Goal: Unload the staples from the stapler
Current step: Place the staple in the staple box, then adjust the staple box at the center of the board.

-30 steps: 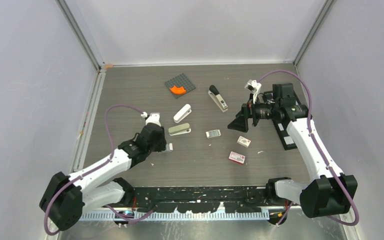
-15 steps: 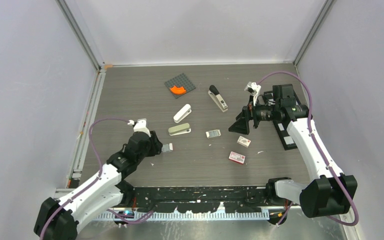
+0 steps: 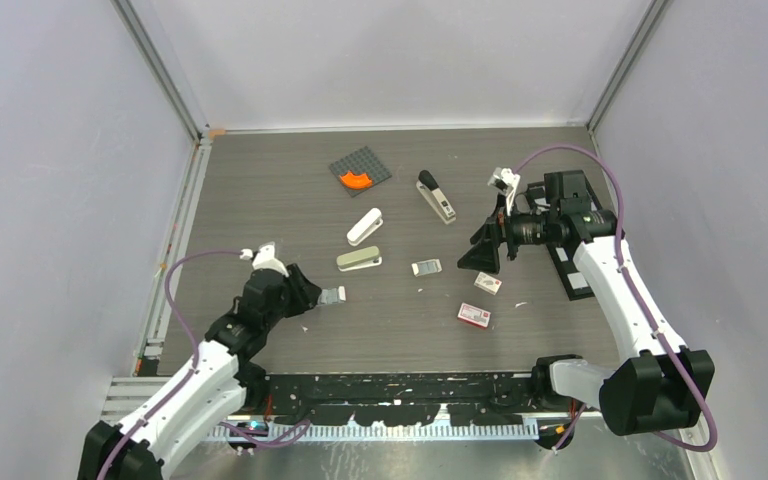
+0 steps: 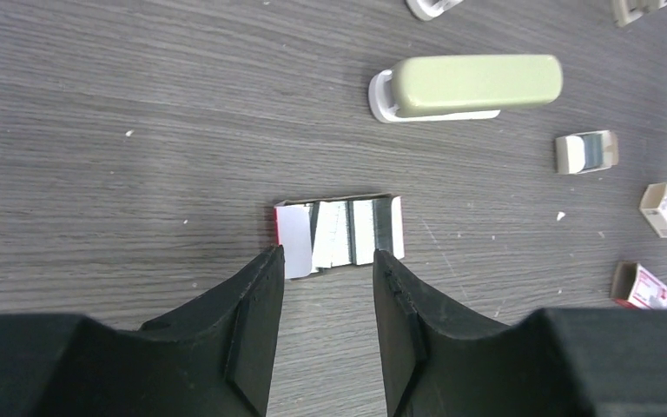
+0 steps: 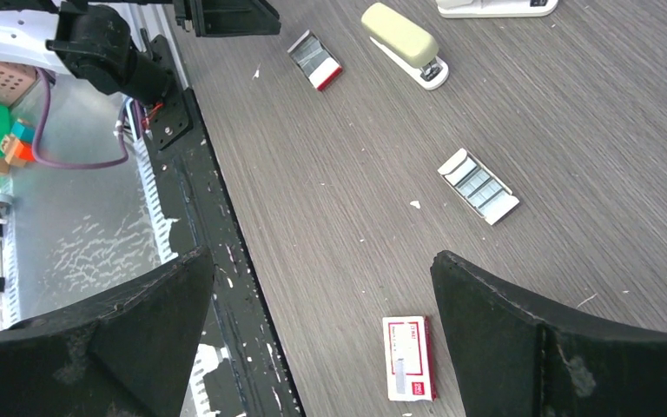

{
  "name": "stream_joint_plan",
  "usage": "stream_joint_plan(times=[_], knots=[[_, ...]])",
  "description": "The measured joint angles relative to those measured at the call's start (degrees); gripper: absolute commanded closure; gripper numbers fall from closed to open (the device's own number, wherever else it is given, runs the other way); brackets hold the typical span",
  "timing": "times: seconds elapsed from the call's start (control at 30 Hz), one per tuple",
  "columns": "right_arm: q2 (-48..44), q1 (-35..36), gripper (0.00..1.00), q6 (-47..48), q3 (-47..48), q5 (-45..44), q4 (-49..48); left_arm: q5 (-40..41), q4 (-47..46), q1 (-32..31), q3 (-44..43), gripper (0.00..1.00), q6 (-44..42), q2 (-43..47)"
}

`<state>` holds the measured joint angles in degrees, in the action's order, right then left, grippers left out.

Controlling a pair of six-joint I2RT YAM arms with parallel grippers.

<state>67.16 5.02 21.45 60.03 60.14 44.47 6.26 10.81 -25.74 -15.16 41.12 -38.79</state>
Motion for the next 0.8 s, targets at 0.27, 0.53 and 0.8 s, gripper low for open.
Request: stream_joint_plan(times=[0.27,0.53,0.8], knots=[[0.0,0.0,0.0,3.65,-1.14,1.03,1.25,0.07,1.05,0.04,1.33,0.48,1.99,6.34],[0.0,0.0,0.01,6.27,-1.57,1.29,2.23,1.14,3.41,0.04,3.06,0.53,6.56,8.17],[0.13,0.0,0.0,11.52,-1.57,-1.79,4.66,1.88,3.54,0.04,3.1,0.67,8.0,5.09]])
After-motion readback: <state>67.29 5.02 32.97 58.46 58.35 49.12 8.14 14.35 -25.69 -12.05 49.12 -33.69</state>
